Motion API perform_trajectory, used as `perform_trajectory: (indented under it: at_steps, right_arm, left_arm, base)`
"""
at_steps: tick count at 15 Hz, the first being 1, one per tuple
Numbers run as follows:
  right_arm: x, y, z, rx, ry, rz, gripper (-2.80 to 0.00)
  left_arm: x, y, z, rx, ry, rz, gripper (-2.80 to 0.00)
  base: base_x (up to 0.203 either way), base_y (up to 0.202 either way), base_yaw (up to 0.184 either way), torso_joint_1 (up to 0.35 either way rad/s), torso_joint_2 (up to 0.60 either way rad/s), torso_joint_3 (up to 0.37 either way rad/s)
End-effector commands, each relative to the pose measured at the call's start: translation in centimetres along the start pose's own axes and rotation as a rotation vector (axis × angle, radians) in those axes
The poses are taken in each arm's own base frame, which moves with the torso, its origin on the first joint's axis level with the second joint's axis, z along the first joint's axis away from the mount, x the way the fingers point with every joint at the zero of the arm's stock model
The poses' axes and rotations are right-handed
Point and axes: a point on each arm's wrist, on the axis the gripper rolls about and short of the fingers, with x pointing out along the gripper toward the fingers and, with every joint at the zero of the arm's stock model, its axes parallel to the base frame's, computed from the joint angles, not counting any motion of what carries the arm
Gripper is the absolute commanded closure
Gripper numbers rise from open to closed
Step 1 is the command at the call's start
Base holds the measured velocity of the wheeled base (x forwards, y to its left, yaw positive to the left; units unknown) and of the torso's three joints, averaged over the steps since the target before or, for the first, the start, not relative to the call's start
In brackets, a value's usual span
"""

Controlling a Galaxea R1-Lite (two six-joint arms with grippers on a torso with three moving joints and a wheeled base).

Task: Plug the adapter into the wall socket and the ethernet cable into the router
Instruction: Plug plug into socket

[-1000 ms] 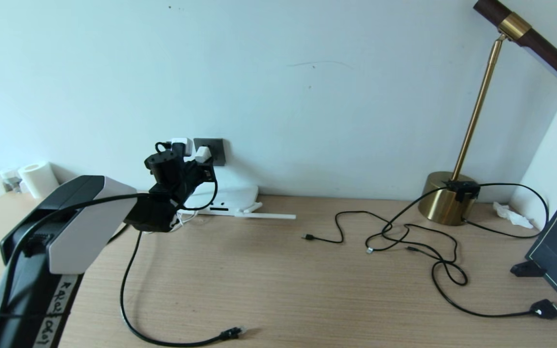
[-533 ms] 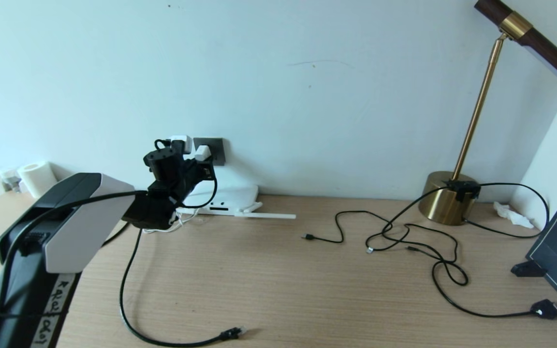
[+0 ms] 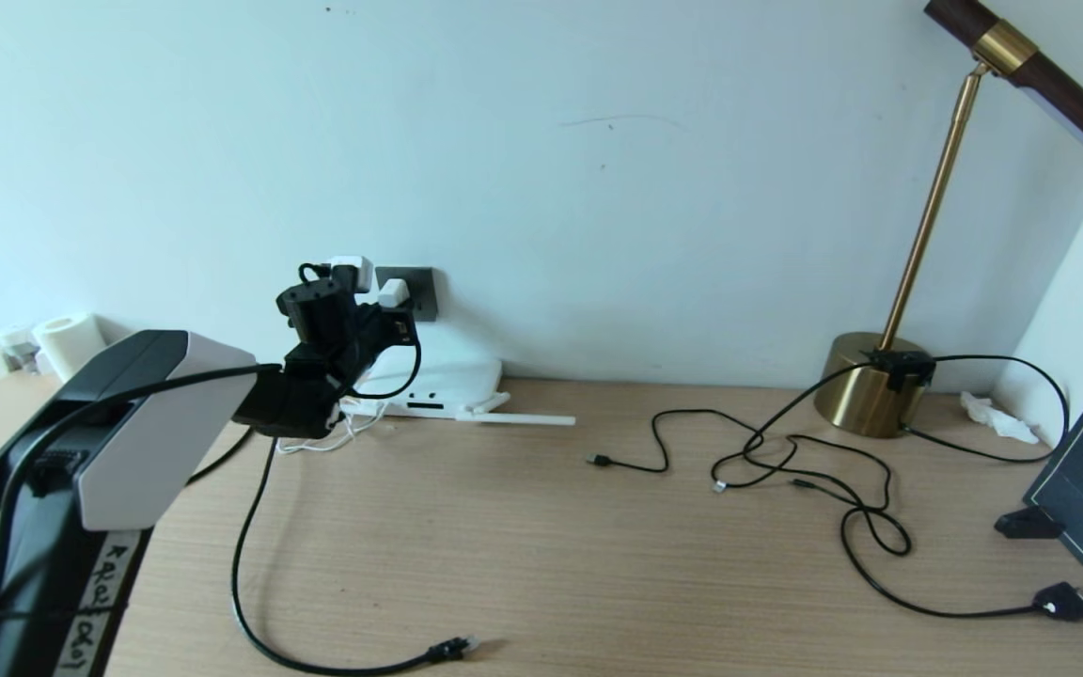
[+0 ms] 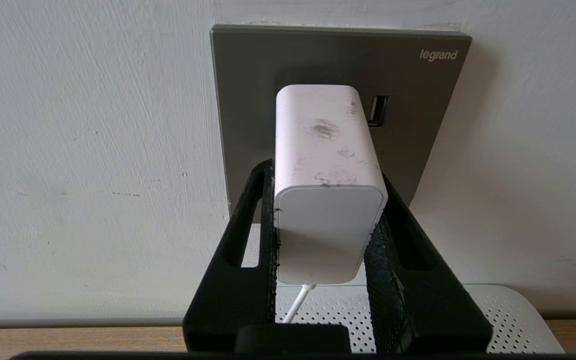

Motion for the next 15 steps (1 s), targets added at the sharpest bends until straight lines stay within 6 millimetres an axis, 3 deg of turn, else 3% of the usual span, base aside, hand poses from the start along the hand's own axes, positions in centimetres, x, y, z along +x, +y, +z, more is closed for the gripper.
perform_trajectory:
  at_steps: [1,15]
  right_arm:
    - [0.1,0.0,-0.3,0.0,0.011,0.0,-2.8]
    - [0.1,0.0,-0.3,0.0,0.012,0.0,-2.8]
  left_arm:
    - [0.1,0.0,1.1,0.0,-0.019,-0.001,0.0]
    - [0.2,0.2,2.2,0.001,0.028,0.004,0.0]
  base:
    - [0.0,0.0,0.0,0.0,0.0,0.0]
    - [0.0,0.0,0.0,0.0,0.0,0.0]
